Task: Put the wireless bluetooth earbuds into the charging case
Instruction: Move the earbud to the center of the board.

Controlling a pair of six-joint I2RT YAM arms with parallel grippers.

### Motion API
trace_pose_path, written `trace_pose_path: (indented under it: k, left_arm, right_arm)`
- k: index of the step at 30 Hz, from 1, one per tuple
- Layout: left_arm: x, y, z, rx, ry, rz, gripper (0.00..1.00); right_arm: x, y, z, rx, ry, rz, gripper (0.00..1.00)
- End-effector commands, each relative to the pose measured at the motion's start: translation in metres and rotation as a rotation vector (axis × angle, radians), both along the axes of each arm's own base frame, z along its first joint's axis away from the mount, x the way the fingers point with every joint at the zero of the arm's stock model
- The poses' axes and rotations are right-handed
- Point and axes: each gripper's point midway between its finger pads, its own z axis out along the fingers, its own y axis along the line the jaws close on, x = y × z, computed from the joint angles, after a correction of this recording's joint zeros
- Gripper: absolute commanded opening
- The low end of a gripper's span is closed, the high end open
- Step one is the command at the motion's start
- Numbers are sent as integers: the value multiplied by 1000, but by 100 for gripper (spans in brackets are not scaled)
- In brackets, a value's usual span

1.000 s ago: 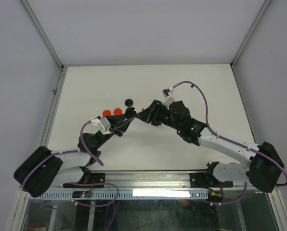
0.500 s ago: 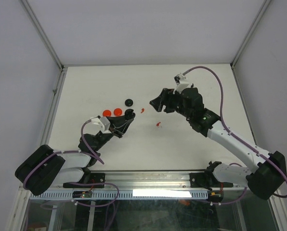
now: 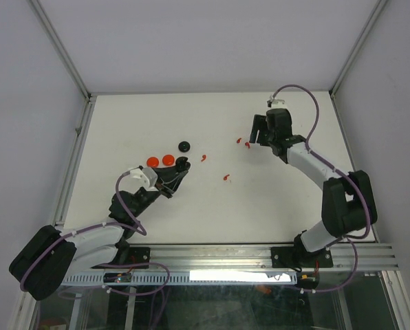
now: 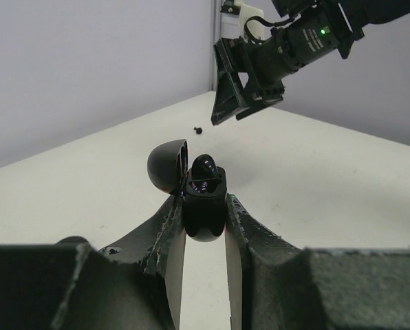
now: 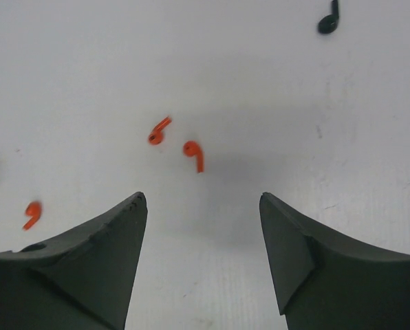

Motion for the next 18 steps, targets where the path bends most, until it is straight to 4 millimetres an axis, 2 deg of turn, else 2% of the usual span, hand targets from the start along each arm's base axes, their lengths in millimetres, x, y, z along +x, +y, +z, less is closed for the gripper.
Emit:
trace_pose_path:
  k: [1,5,10,12,15,18]
  left_arm:
    - [11,11,-14,59,13,80,0]
    - [16,14,-20,78,21,108,0]
    - [22,15,-28,97,42,133,0]
    - [24,14,-30,103,47,136,0]
    - [24,15,-31,108,46,139,0]
    - [26,16,-32,112,48,149,0]
  right_arm:
    - [60,-37,17,-71,-102,-102,69]
    - [106,-61,3,-112,-78,-153,65]
    - [146,-79,-15,-186,-80,-193,63]
    - [160,-85,-24,-210,-59,-203,61]
    - [174,-96,-49,-241,7,-217,57]
    - [185,-105,-59,-253,32,-231,54]
